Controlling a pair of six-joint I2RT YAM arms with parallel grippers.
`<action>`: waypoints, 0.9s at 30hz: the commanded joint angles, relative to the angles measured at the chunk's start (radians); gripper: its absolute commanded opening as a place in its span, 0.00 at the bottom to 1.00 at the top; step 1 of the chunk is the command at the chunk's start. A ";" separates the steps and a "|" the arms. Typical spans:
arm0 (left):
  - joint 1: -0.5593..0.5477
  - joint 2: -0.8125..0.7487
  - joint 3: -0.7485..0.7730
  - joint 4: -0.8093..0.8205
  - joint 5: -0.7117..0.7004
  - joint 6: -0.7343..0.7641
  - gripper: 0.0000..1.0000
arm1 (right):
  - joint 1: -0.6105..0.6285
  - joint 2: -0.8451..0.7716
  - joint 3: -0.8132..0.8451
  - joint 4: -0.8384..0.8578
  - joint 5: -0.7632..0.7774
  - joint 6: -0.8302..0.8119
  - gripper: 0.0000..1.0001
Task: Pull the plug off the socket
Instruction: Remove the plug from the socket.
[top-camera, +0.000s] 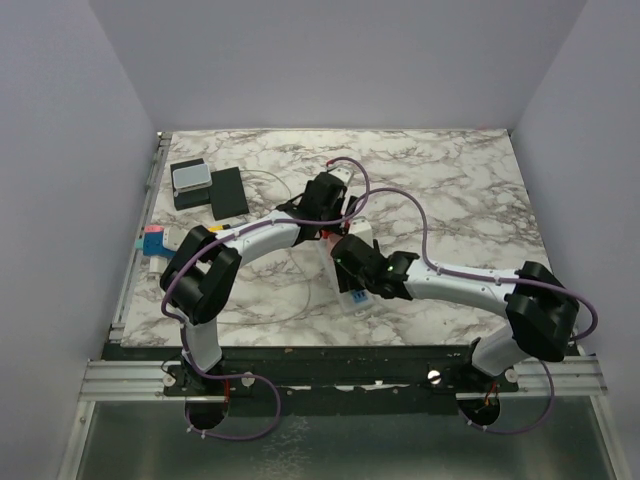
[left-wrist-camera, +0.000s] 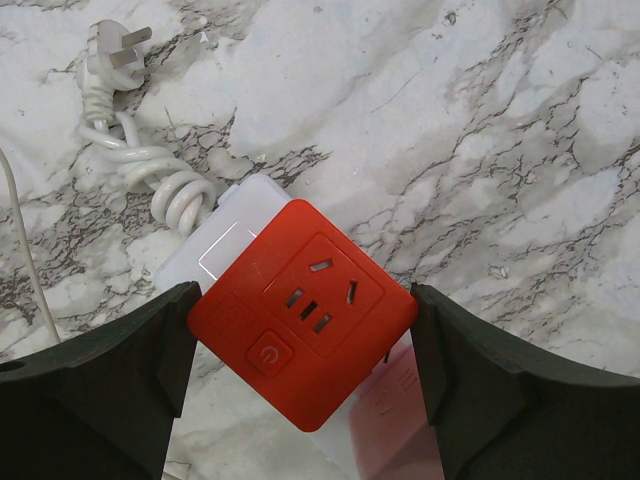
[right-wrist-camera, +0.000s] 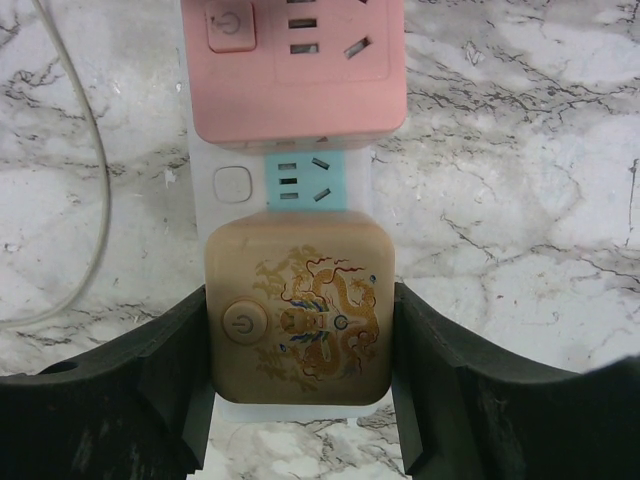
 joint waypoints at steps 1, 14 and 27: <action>-0.004 0.046 -0.008 -0.116 -0.005 0.019 0.00 | 0.049 0.055 0.085 -0.094 0.177 0.054 0.00; -0.004 0.053 -0.005 -0.124 -0.009 0.021 0.00 | 0.074 0.034 0.095 -0.077 0.163 0.073 0.00; -0.030 0.060 -0.008 -0.128 -0.058 0.047 0.00 | -0.105 -0.077 -0.025 0.079 -0.107 0.076 0.00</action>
